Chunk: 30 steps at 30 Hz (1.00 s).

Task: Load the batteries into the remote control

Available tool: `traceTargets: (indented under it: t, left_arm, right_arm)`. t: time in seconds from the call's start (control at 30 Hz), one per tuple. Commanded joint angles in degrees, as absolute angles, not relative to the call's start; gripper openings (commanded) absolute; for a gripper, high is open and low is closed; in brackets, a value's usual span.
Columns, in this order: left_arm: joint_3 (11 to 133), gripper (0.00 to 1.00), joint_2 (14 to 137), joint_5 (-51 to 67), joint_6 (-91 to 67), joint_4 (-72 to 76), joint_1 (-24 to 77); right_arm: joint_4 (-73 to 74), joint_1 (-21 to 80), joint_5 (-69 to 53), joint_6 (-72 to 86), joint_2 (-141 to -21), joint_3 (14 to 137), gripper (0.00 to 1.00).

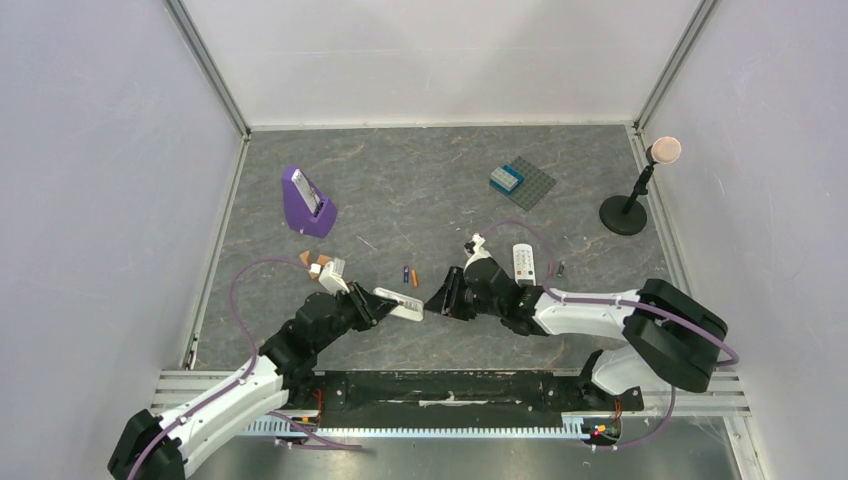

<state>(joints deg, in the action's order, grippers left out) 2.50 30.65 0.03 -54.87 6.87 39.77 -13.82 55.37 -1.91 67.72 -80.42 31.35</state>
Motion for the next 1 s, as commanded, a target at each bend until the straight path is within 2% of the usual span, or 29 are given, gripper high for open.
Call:
traceTargets:
  t: [0.0, 0.17, 0.3, 0.97]
  left_arm:
    - [1.6, 0.02, 30.9, -2.3, -54.2, 3.8, 39.7]
    - [1.9, 0.02, 32.5, -2.3, -53.3, 2.8, 39.7]
    - [2.0, 0.02, 33.2, -1.0, -53.2, 2.7, 39.7]
    - [1.4, 0.02, 30.7, -0.5, -53.7, 1.0, 39.7]
  right_arm:
    - [-20.9, 55.8, -3.6, 67.8, -83.9, 34.3, 0.32]
    - [-23.4, 55.8, -5.2, 67.6, -87.7, 35.6, 0.29]
    - [-25.9, 55.9, -4.9, 67.0, -89.4, 35.2, 0.34]
    - [-29.6, 55.9, -3.2, 65.2, -93.5, 34.0, 0.35]
